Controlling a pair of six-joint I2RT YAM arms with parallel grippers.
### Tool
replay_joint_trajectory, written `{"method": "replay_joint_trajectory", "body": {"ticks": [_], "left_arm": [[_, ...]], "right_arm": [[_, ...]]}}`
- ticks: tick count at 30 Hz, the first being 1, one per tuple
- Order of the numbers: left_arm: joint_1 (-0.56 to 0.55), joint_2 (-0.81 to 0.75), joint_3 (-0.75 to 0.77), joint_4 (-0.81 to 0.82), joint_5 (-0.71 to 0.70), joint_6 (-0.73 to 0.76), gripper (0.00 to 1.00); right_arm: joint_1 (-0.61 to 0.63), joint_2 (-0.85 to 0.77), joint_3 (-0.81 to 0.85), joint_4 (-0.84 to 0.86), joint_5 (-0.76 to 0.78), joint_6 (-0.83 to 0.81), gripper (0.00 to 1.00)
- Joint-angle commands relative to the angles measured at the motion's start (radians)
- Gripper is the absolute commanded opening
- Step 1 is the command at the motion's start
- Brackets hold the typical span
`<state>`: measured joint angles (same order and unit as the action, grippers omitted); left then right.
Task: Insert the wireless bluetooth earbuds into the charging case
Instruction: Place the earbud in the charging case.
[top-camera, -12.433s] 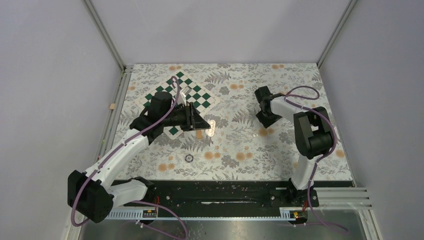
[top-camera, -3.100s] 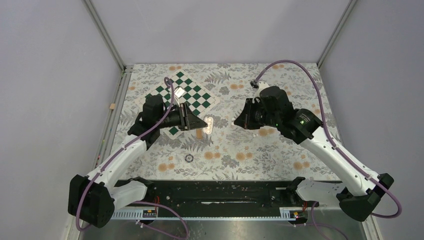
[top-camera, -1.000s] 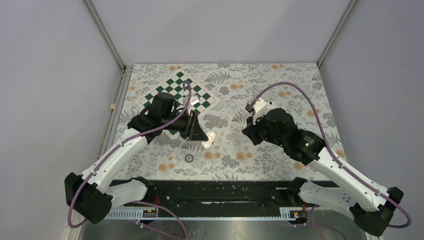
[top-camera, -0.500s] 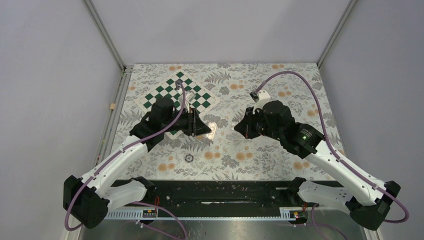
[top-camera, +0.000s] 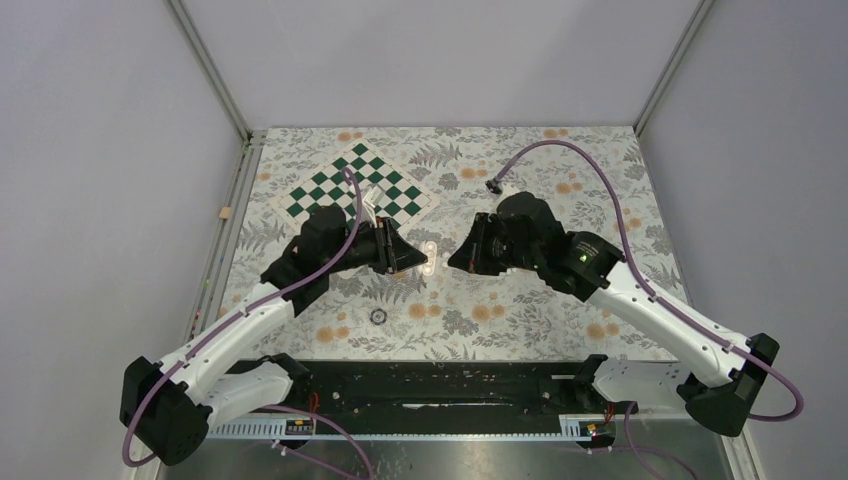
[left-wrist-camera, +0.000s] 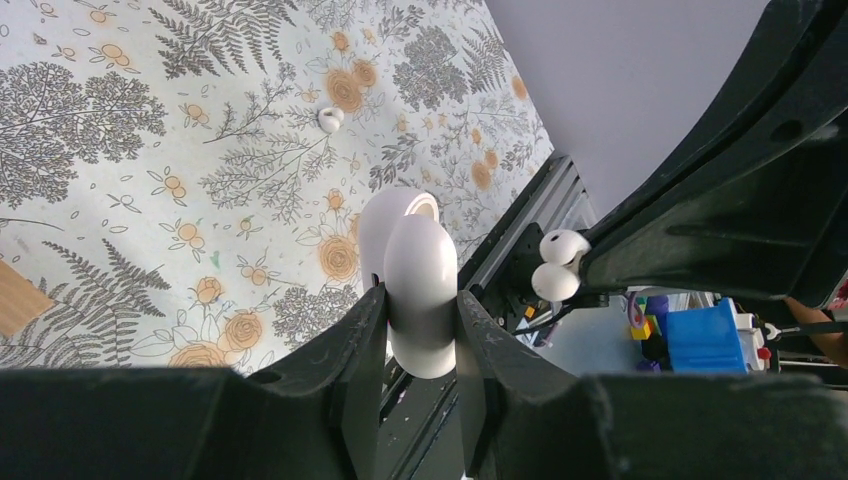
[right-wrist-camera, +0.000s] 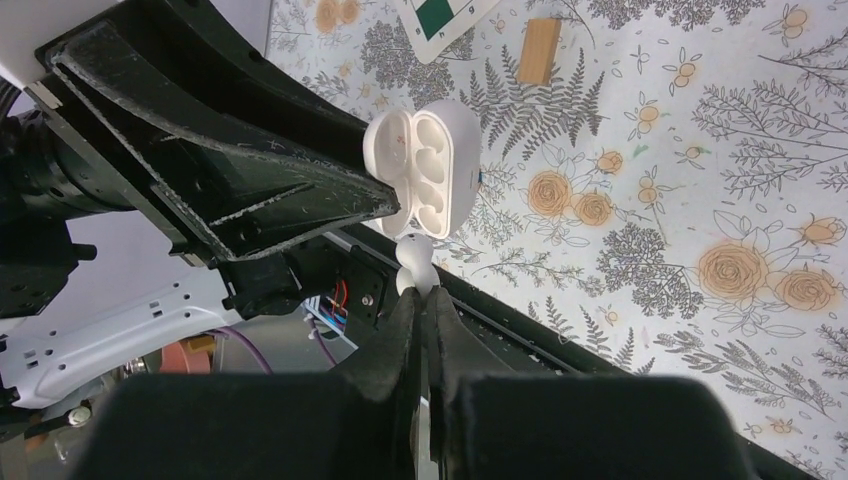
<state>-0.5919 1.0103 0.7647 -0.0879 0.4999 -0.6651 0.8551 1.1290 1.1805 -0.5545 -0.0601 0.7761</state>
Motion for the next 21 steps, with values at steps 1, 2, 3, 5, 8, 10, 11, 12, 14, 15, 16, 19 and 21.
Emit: {"method": "replay_joint_trajectory", "body": {"ticks": [1, 2, 3, 5, 8, 10, 11, 12, 14, 15, 16, 19, 21], "left_arm": [[-0.016, -0.031, -0.001, 0.07, -0.041, -0.027, 0.23], [-0.019, -0.034, -0.002, 0.07, -0.045, -0.027, 0.23], [-0.023, -0.037, -0.003, 0.07, -0.052, -0.027, 0.22], [-0.028, -0.041, -0.006, 0.07, -0.06, -0.028, 0.22], [-0.033, -0.048, -0.01, 0.07, -0.065, -0.027, 0.22], [-0.034, -0.051, -0.011, 0.07, -0.068, -0.026, 0.22], [-0.035, -0.053, -0.011, 0.07, -0.067, -0.025, 0.22], [-0.035, -0.055, -0.011, 0.069, -0.066, -0.023, 0.22], [-0.036, -0.057, -0.011, 0.066, -0.066, -0.021, 0.22], [-0.037, -0.06, -0.011, 0.064, -0.067, -0.019, 0.22], [-0.037, -0.062, -0.013, 0.061, -0.068, -0.018, 0.22], [-0.04, -0.067, -0.016, 0.052, -0.078, -0.011, 0.22], [-0.042, -0.071, -0.017, 0.045, -0.084, -0.005, 0.22]], "right_arm": [[0.033, 0.026, 0.077, -0.032, 0.053, 0.034, 0.0], [0.033, 0.031, 0.082, -0.037, 0.055, 0.034, 0.0], [0.034, 0.033, 0.086, -0.038, 0.055, 0.033, 0.0], [0.036, 0.04, 0.095, -0.04, 0.067, 0.032, 0.0], [0.036, 0.057, 0.107, -0.046, 0.081, 0.03, 0.0], [0.038, 0.068, 0.108, -0.041, 0.081, 0.03, 0.0], [0.038, 0.075, 0.111, -0.041, 0.079, 0.031, 0.0], [0.038, 0.081, 0.114, -0.039, 0.079, 0.032, 0.0], [0.038, 0.095, 0.121, -0.037, 0.081, 0.03, 0.0], [0.038, 0.1, 0.125, -0.037, 0.085, 0.029, 0.0], [0.038, 0.109, 0.128, -0.036, 0.089, 0.03, 0.0], [0.039, 0.126, 0.133, -0.025, 0.085, 0.033, 0.0], [0.039, 0.131, 0.133, -0.019, 0.085, 0.036, 0.0]]}}
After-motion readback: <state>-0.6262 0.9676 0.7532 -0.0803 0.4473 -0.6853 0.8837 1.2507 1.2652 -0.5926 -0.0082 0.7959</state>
